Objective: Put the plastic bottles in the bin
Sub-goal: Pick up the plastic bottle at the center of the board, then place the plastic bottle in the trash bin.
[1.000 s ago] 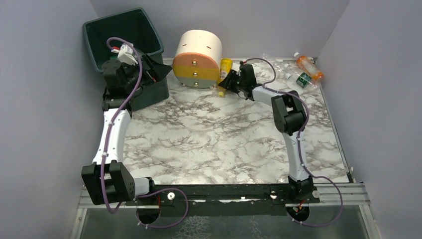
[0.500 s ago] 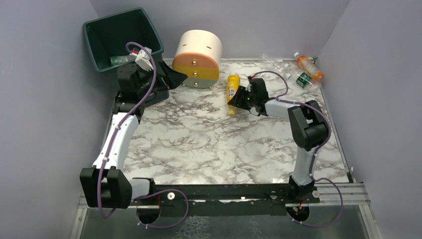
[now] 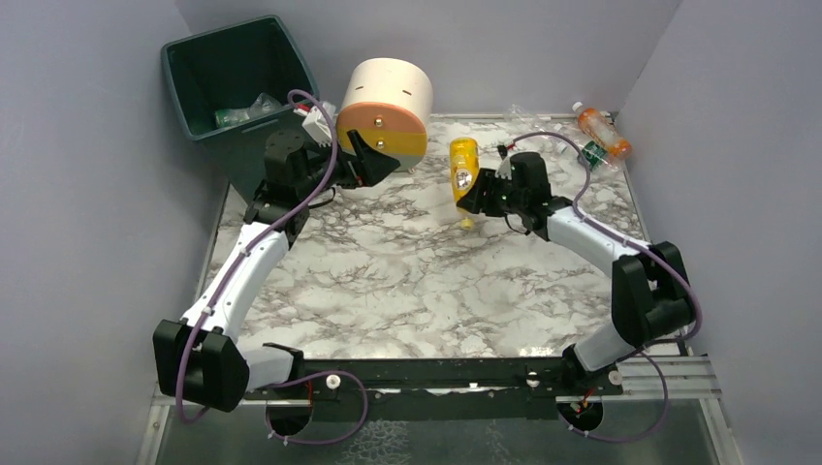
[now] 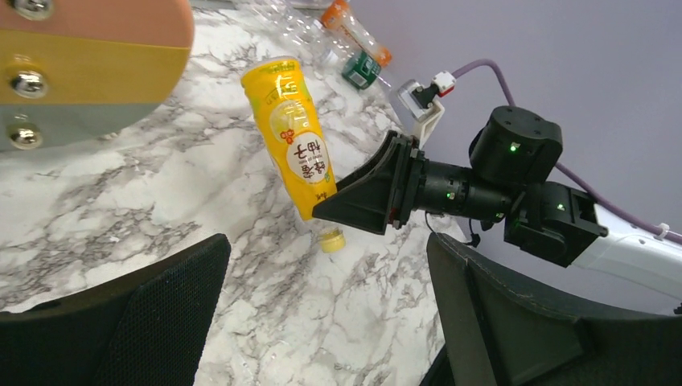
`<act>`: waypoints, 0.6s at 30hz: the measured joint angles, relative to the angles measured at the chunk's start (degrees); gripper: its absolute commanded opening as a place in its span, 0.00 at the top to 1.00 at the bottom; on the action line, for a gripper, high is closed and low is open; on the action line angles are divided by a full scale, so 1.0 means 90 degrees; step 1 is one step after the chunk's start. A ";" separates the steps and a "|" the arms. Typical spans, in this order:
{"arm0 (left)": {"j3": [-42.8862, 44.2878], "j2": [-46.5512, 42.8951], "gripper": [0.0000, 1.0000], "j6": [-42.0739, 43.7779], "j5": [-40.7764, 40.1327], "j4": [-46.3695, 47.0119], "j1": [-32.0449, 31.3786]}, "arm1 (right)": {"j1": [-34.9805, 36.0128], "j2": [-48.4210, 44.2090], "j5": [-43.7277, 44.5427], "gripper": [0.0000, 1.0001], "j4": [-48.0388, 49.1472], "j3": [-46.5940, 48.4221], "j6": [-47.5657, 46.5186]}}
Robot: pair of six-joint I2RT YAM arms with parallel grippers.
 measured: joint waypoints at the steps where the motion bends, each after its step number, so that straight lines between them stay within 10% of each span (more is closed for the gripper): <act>1: -0.0022 0.0002 0.01 -0.0010 -0.0029 0.0005 -0.0095 | 0.0000 -0.0151 -0.0029 0.59 -0.0092 -0.0046 -0.0053; 18: -0.0075 0.0510 0.01 -0.0238 -0.0437 0.0432 -0.1146 | 0.0000 -0.1399 -0.1192 0.59 -0.0903 0.0209 -0.0505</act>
